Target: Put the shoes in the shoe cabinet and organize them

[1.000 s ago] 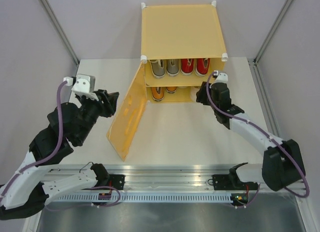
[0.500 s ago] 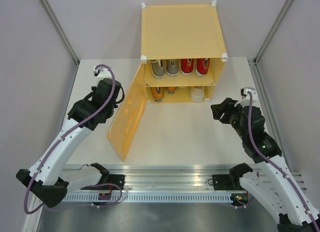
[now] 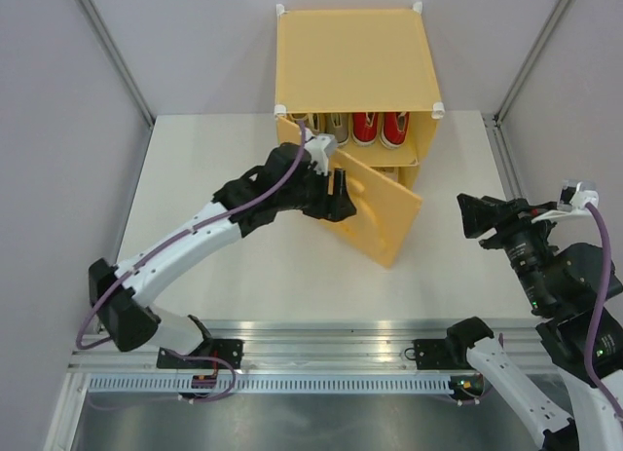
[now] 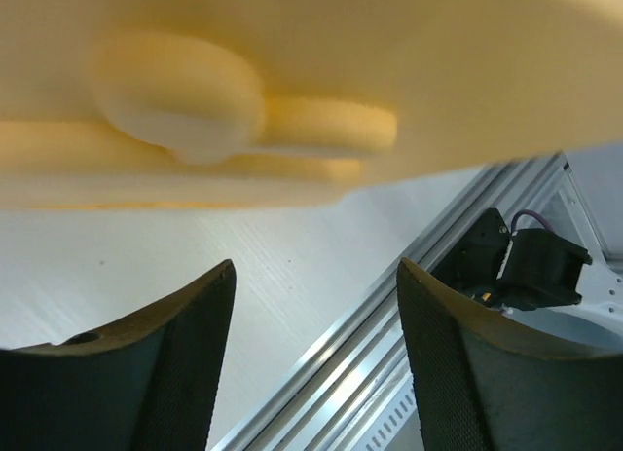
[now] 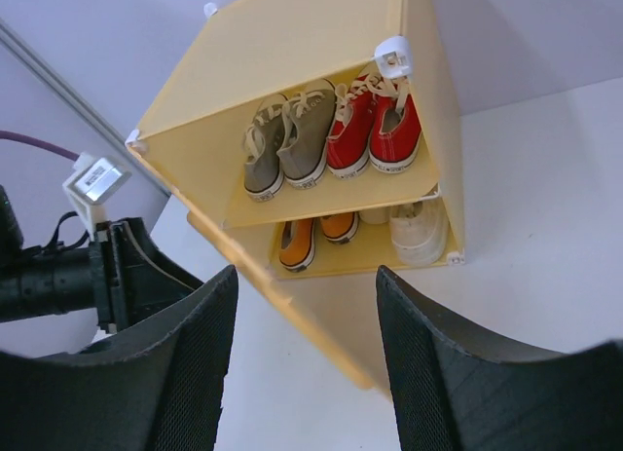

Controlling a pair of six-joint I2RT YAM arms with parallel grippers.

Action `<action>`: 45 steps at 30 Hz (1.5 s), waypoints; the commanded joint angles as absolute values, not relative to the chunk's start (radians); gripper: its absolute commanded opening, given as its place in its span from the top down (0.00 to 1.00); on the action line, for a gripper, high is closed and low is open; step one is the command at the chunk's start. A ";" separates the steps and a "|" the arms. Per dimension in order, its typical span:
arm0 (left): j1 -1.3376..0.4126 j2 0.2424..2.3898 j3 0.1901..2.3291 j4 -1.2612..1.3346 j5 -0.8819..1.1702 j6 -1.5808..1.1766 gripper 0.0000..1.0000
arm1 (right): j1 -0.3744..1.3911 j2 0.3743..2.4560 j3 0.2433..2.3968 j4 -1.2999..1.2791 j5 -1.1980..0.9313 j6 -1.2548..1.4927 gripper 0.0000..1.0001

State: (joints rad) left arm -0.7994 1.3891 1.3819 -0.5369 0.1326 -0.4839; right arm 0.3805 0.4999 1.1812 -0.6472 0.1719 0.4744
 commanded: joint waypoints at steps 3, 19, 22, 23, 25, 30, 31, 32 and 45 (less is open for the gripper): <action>-0.812 1.508 1.460 -0.436 0.129 -0.525 0.24 | 0.383 0.486 1.186 -0.726 0.222 0.453 0.36; -0.779 1.646 1.425 0.047 -0.262 -0.761 0.18 | 0.382 0.431 1.078 -0.710 0.259 0.439 0.37; -0.779 1.681 1.450 0.057 -0.324 -0.790 0.16 | 0.383 0.428 1.069 -0.710 0.275 0.420 0.36; -0.779 1.695 1.454 0.061 -0.359 -0.795 0.16 | 0.385 0.426 1.068 -0.710 0.276 0.413 0.36; -0.779 1.707 1.460 0.064 -0.399 -0.804 0.15 | 0.382 0.426 1.059 -0.706 0.279 0.403 0.36; -0.779 1.749 1.483 0.061 -0.482 -0.830 0.09 | 0.383 0.430 1.026 -0.689 0.287 0.377 0.35; -0.779 1.755 1.485 0.060 -0.489 -0.834 0.08 | 0.382 0.428 1.014 -0.686 0.290 0.377 0.35; -0.781 1.758 1.492 0.060 -0.488 -0.833 0.08 | 0.383 0.429 1.008 -0.681 0.287 0.376 0.35; -0.781 1.381 1.247 -0.026 -0.189 -0.562 0.09 | 0.384 0.445 0.904 -0.643 0.348 0.428 0.30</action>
